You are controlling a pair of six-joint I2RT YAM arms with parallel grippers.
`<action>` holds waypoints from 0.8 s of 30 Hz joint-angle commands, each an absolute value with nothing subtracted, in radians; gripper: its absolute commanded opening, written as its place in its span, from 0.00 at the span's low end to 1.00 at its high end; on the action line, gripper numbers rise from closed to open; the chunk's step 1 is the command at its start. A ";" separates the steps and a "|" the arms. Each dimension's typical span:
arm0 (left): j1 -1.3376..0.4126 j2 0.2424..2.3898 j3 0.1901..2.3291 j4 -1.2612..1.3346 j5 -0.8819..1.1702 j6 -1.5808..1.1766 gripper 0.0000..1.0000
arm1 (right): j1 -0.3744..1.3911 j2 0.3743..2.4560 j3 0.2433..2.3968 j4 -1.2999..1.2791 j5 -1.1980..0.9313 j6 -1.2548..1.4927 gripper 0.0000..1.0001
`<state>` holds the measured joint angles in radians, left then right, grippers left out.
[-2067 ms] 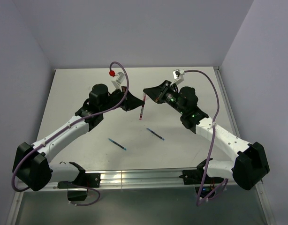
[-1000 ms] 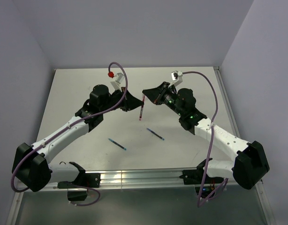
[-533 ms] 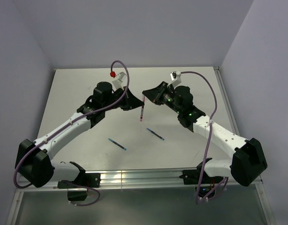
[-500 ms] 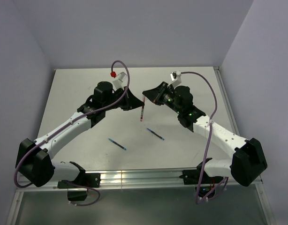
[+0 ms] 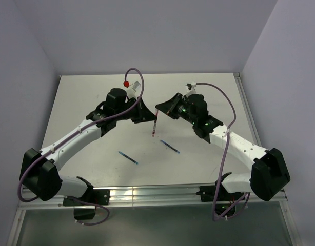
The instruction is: Insert the pens into the pen caps
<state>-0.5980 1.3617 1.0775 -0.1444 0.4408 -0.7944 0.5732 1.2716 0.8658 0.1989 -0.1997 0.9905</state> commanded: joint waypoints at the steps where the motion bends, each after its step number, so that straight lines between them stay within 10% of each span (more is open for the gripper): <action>1: -0.575 1.382 1.141 -0.090 0.350 -0.767 0.00 | 0.606 1.287 0.923 0.176 -0.353 1.074 0.00; 24: -0.577 1.364 1.155 -0.193 0.324 -0.716 0.30 | 0.601 1.312 0.946 0.158 -0.328 1.095 0.00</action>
